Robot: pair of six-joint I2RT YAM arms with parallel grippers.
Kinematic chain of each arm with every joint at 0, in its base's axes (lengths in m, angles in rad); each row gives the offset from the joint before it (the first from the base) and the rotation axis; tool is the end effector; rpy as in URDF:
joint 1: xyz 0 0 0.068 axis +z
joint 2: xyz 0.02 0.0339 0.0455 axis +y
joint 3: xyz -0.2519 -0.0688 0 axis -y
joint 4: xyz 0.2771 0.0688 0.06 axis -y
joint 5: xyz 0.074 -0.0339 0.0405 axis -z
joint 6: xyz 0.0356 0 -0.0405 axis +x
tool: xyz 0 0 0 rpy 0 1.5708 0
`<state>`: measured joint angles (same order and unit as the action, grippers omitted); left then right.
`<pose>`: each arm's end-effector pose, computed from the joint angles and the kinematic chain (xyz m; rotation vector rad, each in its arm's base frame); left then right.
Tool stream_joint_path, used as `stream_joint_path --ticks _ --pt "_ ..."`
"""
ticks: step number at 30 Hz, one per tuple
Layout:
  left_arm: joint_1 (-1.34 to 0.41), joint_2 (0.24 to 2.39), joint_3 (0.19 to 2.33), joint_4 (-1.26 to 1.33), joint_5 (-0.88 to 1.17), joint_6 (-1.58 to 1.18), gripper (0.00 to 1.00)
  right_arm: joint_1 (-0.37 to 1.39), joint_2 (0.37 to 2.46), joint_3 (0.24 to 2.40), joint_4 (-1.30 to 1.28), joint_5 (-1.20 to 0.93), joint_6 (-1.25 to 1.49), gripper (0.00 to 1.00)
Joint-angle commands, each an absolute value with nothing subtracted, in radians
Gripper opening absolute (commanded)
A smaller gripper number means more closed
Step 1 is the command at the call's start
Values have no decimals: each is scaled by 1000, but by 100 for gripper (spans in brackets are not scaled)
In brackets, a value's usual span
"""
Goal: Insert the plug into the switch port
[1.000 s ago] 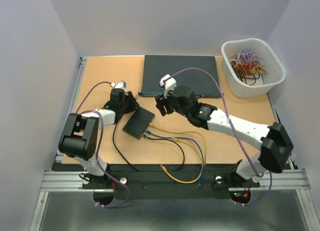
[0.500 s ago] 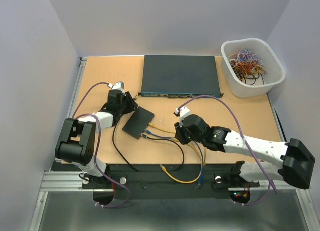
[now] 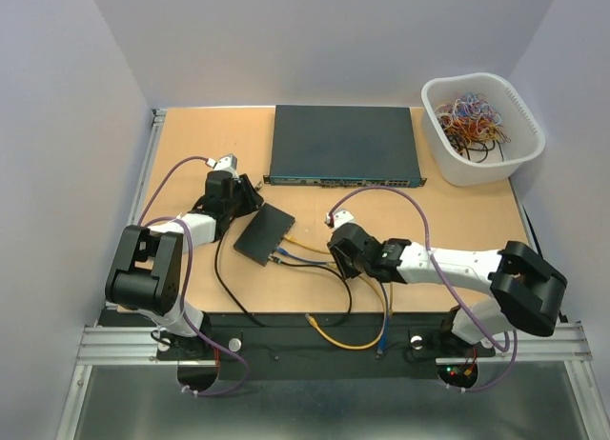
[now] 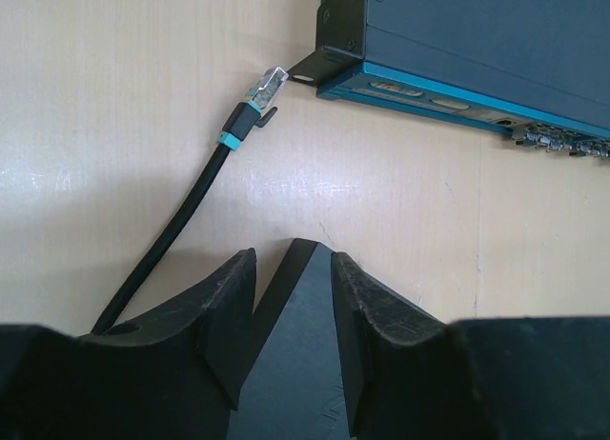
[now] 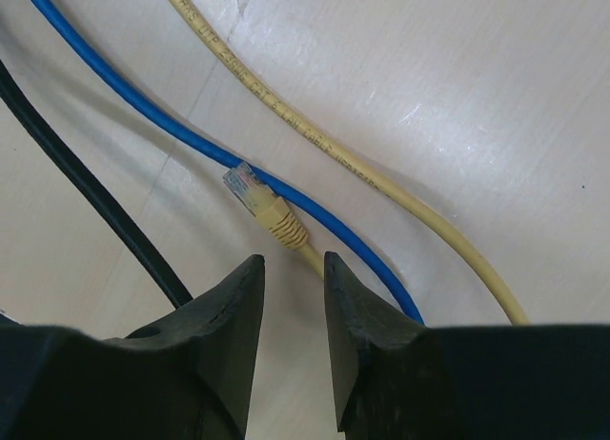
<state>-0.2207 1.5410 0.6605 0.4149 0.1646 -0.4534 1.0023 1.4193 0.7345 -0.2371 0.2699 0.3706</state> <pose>0.3234 -0.0785 0.1408 -0.1363 2.0765 -0.5856 0.1695 0.2477 0.1474 -0.6580 2.3754 0.2663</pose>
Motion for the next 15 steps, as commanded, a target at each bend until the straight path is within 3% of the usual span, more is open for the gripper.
stream_joint_path --ticks 1,15 --pt "-221 1511 643 453 184 -448 47 1006 1445 795 -222 296 380 37" --pt "-219 1496 632 454 186 -443 46 1023 1548 818 -196 313 370 41"
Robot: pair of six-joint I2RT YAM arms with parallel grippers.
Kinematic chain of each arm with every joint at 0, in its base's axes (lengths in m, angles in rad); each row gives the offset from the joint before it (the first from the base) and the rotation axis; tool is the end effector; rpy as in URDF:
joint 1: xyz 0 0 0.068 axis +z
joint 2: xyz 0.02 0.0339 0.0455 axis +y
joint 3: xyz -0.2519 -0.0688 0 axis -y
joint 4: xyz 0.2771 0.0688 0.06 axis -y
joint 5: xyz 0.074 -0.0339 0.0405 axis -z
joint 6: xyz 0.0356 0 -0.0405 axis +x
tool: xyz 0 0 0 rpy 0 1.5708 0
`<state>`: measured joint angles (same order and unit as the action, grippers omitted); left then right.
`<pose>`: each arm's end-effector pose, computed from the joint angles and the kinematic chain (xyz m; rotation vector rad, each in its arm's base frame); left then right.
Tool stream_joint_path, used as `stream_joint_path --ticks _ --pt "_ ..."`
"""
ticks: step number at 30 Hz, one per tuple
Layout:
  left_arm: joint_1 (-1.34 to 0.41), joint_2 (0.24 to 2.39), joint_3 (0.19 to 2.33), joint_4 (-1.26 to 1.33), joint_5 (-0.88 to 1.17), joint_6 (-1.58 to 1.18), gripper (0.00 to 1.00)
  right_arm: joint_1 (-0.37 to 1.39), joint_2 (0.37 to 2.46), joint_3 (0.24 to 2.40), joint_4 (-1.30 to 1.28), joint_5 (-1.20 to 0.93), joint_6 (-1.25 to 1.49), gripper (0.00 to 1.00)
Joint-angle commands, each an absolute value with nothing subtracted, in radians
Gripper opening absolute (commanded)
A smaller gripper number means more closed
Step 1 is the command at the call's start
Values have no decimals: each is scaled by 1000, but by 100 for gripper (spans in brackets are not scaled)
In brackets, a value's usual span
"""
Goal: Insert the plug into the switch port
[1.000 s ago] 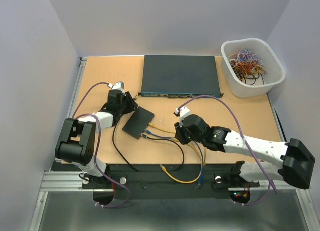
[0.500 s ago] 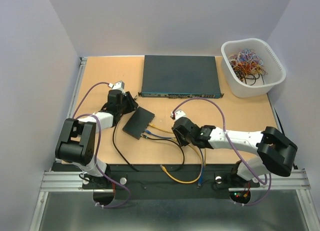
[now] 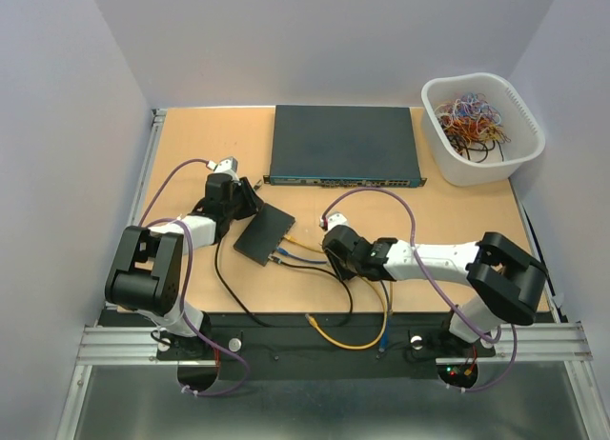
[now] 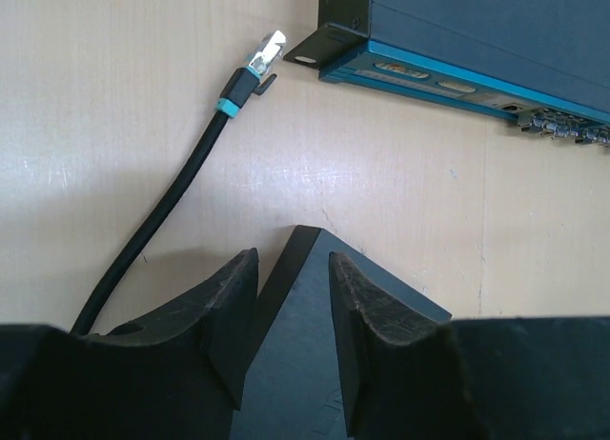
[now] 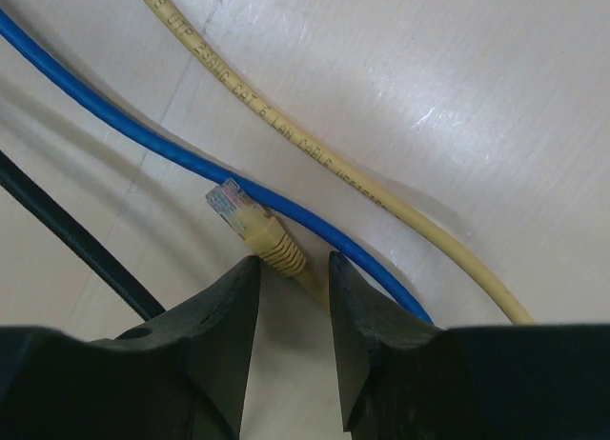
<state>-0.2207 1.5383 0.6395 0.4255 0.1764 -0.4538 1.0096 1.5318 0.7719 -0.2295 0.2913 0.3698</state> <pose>0.3190 -0.0780 0.1361 -0.1306 2.0858 -0.5963 0.1746 0.2585 0.1275 -0.6840 2.4145 0.1936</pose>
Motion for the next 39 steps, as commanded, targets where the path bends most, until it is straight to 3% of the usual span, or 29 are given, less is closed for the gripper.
stream_joint_path --ticks 1,12,20,30,39 --pt "-219 1497 632 453 187 -443 46 1025 1551 819 -193 310 370 41" --pt "-216 1506 634 453 190 -442 45 1048 1600 822 -164 298 368 36" --pt "-212 1508 632 453 190 -443 45 1049 1595 781 -124 279 376 14" --pt "-213 1430 604 474 196 -448 43 1049 1370 762 -78 267 328 10" --pt "-256 1243 502 690 406 -537 43 1045 1319 847 -60 334 212 7"
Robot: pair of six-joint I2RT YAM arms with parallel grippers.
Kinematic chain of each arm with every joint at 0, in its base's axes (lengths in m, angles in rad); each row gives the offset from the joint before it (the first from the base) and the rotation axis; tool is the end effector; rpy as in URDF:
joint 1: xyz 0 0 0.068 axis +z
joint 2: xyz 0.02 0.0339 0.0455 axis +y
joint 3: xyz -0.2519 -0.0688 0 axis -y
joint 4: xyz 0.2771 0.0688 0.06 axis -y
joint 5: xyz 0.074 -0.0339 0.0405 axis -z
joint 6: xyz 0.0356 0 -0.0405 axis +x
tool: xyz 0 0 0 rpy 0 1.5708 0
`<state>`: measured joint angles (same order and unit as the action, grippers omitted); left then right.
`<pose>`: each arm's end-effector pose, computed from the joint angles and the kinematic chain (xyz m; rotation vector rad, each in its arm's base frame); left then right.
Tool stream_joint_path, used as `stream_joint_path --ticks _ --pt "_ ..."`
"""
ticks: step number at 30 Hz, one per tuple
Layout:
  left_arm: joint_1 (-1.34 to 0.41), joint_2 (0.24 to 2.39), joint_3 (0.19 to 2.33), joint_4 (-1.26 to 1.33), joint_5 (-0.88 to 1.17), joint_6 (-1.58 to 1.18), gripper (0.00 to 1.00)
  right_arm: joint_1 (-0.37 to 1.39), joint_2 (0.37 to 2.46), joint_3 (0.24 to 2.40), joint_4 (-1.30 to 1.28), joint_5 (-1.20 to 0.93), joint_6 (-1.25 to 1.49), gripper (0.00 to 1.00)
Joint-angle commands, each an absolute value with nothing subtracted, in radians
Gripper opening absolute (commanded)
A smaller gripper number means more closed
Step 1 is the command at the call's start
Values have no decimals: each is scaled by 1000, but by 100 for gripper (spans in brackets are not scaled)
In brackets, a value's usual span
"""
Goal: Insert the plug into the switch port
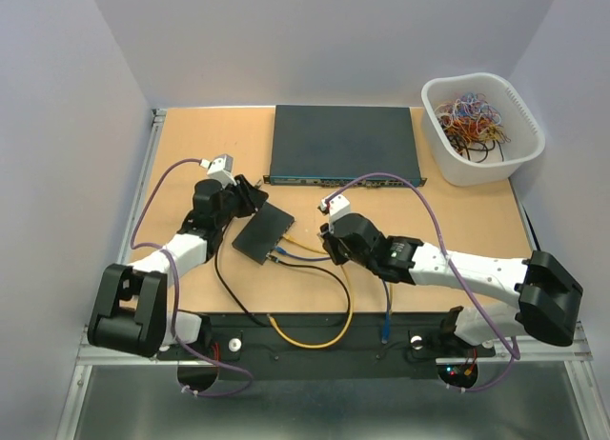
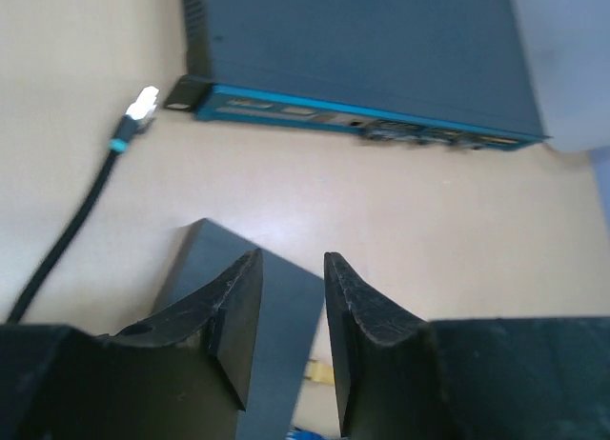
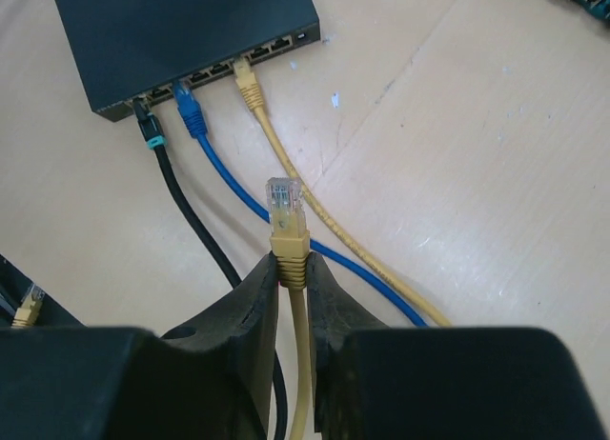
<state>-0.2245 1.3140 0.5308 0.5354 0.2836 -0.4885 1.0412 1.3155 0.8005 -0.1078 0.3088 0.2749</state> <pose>0.2899 -0.0764 0.1776 -0.0400 1.8751 -0.7558 0.1683 0.2662 0.2100 -0.6545 2.0900 0.4161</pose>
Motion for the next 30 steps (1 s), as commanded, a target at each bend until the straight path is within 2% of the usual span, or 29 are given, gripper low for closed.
stream_joint_path --ticks 1,8,11,14,24,30 --pt "-276 1229 499 702 429 -544 43 1045 1319 847 -32 325 206 6" --pt "-365 1128 477 781 460 -571 43 1039 1290 833 104 247 137 6" --pt "-373 1114 485 749 396 -555 43 1017 1327 863 106 252 112 7" --pt "-370 1140 515 658 260 -535 43 999 1396 888 103 262 103 6" --pt "-336 1287 572 569 129 -494 43 842 1567 980 86 149 109 0" --pt "-316 1347 621 465 8 -468 43 838 1728 1072 48 86 72 0"
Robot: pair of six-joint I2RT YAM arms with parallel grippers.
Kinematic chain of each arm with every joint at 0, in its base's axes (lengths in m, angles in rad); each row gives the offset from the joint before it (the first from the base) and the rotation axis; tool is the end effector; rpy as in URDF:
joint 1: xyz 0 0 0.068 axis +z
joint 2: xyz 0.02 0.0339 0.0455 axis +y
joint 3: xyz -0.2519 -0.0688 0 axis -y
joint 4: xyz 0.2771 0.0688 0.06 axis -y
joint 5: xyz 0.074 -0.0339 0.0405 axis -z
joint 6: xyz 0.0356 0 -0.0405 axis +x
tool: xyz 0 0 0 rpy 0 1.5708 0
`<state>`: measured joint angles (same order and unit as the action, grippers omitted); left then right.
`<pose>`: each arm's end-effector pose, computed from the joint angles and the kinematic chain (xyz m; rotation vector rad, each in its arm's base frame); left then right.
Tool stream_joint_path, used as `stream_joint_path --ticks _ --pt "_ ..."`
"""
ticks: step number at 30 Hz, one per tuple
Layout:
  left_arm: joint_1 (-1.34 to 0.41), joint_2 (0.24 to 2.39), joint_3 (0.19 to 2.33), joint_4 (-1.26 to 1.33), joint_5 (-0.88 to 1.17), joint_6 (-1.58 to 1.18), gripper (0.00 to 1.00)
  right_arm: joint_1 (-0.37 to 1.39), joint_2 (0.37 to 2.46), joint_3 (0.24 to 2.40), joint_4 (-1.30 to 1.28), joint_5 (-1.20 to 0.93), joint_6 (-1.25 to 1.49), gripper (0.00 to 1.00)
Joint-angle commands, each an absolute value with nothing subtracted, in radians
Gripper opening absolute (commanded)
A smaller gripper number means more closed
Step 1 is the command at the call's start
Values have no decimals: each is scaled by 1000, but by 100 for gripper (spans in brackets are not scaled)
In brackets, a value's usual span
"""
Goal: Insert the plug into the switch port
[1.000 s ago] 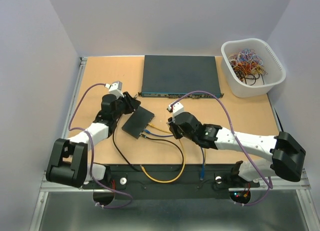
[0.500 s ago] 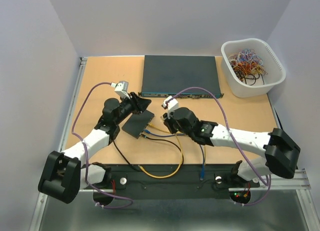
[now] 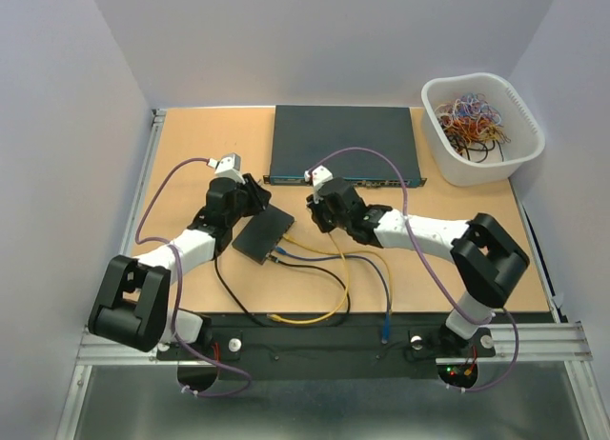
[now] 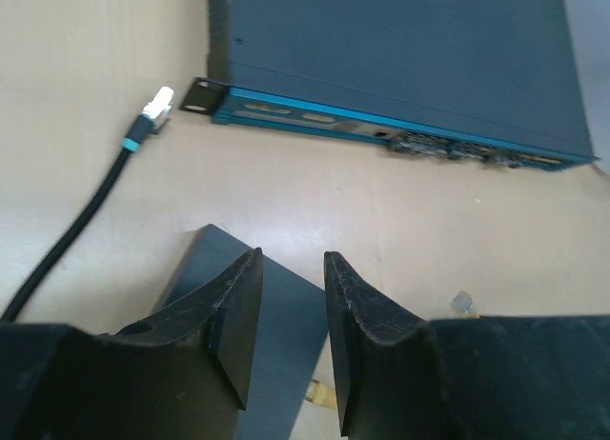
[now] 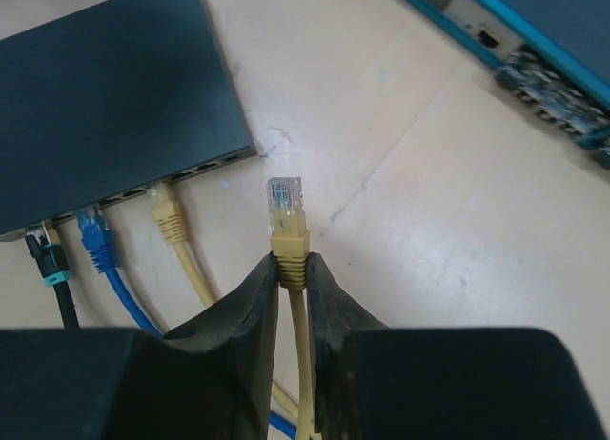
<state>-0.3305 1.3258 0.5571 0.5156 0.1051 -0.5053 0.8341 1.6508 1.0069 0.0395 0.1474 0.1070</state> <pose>0.2880 -0.1027 0.1810 -0.0876 1.8750 -0.6795 0.2643 0.2836 0.1842 -0.6997 2.0779 0.3770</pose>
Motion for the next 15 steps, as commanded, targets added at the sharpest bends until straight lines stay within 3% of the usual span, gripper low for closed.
stream_joint_path --ticks 1,15 --pt "-313 1357 626 453 8 -462 43 839 1749 1084 45 77 69 0" --pt "-282 1479 623 474 -11 -453 43 839 1882 1144 26 6 51 0"
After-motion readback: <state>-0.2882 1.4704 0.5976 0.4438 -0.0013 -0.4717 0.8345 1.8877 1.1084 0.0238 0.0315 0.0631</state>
